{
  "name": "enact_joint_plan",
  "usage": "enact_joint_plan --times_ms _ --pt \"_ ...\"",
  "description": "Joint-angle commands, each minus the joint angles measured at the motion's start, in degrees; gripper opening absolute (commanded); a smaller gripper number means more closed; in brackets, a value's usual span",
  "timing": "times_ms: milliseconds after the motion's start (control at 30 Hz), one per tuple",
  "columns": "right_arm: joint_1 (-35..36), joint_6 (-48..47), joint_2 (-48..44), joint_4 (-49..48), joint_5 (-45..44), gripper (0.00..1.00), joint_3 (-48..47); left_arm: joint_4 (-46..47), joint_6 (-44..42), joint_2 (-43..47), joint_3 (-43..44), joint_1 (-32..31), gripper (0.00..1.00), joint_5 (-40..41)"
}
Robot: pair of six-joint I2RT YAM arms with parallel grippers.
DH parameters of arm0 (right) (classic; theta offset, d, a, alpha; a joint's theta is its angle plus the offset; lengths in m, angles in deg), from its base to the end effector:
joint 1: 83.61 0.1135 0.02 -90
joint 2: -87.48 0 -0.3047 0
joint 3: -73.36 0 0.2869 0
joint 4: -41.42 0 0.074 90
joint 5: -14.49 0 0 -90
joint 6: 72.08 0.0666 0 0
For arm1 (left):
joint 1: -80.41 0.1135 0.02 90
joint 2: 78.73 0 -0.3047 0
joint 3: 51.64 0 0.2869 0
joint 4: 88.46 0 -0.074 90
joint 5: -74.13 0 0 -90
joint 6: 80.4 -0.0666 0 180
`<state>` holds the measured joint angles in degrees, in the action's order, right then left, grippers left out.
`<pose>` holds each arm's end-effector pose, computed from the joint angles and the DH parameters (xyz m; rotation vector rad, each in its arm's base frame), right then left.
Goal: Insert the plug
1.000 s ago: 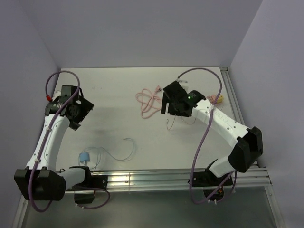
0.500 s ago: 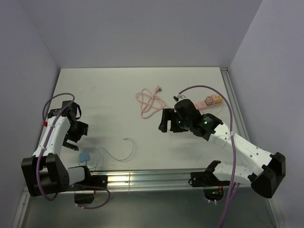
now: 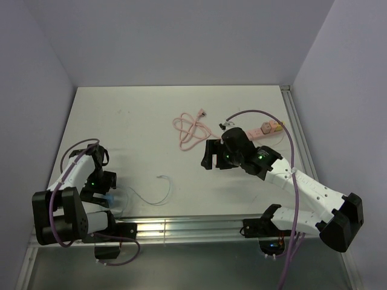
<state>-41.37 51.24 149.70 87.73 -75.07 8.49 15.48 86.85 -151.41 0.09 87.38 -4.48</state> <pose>0.1968 0.1794 0.2993 -0.1929 2.4220 0.6444 0.1773 0.0349 0.1636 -2.0686 2.3169 0.3628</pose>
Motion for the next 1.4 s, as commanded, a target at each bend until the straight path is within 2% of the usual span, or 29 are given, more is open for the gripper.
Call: enact_joint_plan --times_ms 0,100,233,500,700,800,900,933,967,1000,1033,1133,1233,1267,1333,1367 --pt "0.3 -0.8 -0.78 -2.51 -0.18 0.87 0.59 2.2 3.78 1.32 -0.28 1.03 0.89 0.73" --pt "0.21 -0.63 -1.13 -1.98 -0.36 0.87 0.59 2.72 3.96 0.79 -0.9 1.74 0.84 0.91" --pt "0.21 -0.27 -2.62 -1.37 -1.75 0.87 1.03 1.94 4.57 0.44 -0.11 2.35 0.72 1.52" --pt "0.3 0.25 -4.65 -0.58 -3.7 0.87 1.11 -0.79 5.9 0.35 0.86 3.23 0.75 3.37" --pt "0.3 0.25 -5.35 -0.14 -4.14 0.87 0.5 -0.53 4.31 -2.28 1.47 3.41 0.65 2.48" --pt "0.21 0.34 -5.79 0.04 -4.58 0.87 0.59 -0.18 3.61 -2.37 1.65 3.41 0.55 2.58" --pt "0.13 0.52 -5.79 0.48 -5.45 0.87 0.5 0.88 2.73 -2.55 1.3 3.41 0.32 1.44" --pt "0.12 0.34 -5.53 0.65 -5.72 0.88 0.33 1.32 2.21 -2.2 1.04 3.41 0.16 1.09" --pt "0.12 0.25 -5.35 1.09 -6.07 0.88 0.06 2.19 1.68 -1.85 0.86 3.41 0.08 1.0" --pt "0.12 -0.01 -5.09 1.62 -6.68 0.88 -0.29 2.37 0.19 -1.58 1.12 3.41 0.0 1.26" --pt "0.04 -0.45 -4.39 2.23 -7.73 0.88 -1.68 2.37 -0.52 -0.97 2.25 3.32 0.0 1.95" --pt "-0.31 -1.5 -3.07 5.13 -9.5 0.9 -4.94 2.2 -4.12 0.35 7.61 1.4 0.0 3.45" --pt "-1.37 -3.34 -1.93 4.88 -6.62 0.91 -6.35 4.04 -7.72 1.23 15.23 -5.27 0.0 5.38" --pt "-1.63 -3.52 -1.75 4.09 -6.43 0.91 -6.53 4.48 -8.08 1.4 17.19 -10.69 0.0 6.43" --pt "-1.72 -3.18 -1.14 3.64 -5.38 0.91 -7.32 6.93 -10.45 1.32 22.29 -16.51 0.0 7.93" --pt "-1.89 -3.0 -1.04 3.47 -3.19 0.91 -7.67 8.51 -11.85 1.32 23.43 -21.76 0.0 6.98"
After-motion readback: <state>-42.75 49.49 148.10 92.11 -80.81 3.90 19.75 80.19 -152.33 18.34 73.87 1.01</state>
